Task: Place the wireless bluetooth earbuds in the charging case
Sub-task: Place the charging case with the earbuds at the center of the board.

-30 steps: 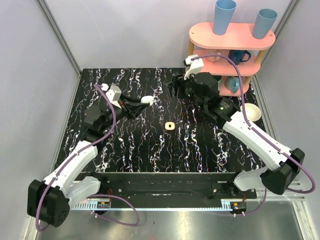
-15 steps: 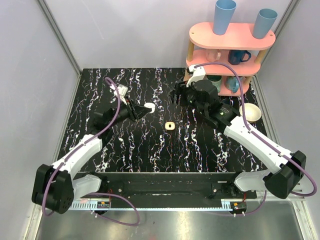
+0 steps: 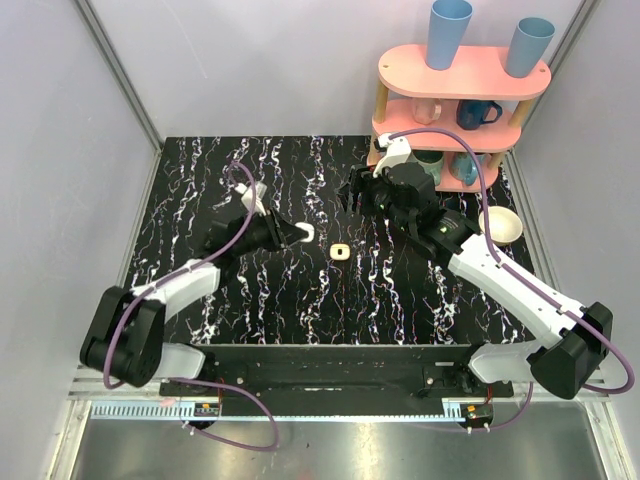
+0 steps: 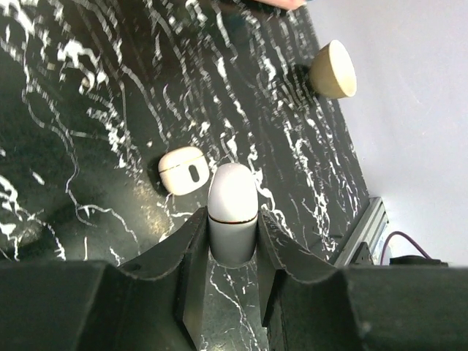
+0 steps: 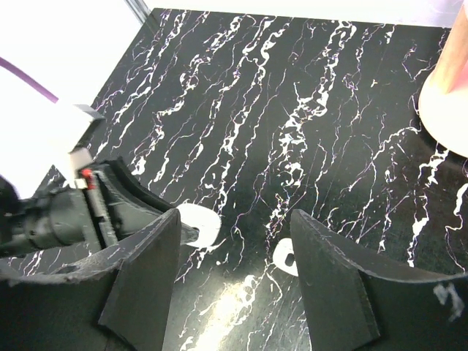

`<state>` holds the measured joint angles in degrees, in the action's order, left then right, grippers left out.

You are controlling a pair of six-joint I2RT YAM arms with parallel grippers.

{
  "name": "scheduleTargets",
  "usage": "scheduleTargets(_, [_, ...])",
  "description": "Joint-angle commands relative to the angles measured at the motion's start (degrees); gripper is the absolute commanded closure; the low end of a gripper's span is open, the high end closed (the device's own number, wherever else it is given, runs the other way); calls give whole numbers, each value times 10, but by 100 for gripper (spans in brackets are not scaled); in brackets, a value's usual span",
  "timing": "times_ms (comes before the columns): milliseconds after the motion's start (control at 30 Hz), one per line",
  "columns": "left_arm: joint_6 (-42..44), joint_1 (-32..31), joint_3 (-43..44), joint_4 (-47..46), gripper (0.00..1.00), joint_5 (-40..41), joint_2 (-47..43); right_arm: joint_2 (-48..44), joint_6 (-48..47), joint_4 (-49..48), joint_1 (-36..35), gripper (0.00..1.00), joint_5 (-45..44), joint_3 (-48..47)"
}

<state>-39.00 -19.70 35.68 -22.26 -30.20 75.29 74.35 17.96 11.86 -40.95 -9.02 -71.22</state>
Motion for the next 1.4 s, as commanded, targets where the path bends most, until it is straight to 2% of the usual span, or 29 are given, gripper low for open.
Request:
scheduleTargets(0, [-45, -10, -22, -80, 100, 24, 55, -15, 5, -20, 4, 31, 15, -3])
scheduleTargets(167, [-67, -17, -41, -172, 100, 26, 122, -17, 0, -19, 7, 30, 18, 3])
scheduleTargets(267, [-71, -18, -30, -189, 100, 26, 154, -20, -2, -16, 8, 30, 26, 3])
scheduleTargets(333, [-76, -17, -21, -191, 100, 27, 171, -20, -4, -14, 8, 30, 28, 5])
scheduleTargets(433, [-89, -18, -17, -190, 91, 37, 190, -17, -3, -15, 9, 30, 24, 5])
scheduleTargets(567, [-96, -18, -15, -195, 91, 44, 214, -9, 0, -16, 9, 30, 29, 0])
scheduleTargets(667, [-114, -18, -9, -214, 85, 36, 234, -4, -1, -16, 10, 29, 32, -1])
scheduleTargets(900, [-144, -18, 8, -240, 86, 18, 275, 5, -4, -14, 12, 29, 37, -2])
scheduleTargets(1100, [-117, -18, 14, -179, 80, 34, 261, 10, -6, -16, 14, 29, 43, -7])
scheduleTargets(1167, [-87, -18, 18, -132, 74, 39, 245, 11, -6, -15, 15, 28, 44, -8])
scheduleTargets(1367, [-60, -18, 14, -88, 67, 58, 217, 13, -4, -16, 17, 28, 49, -7])
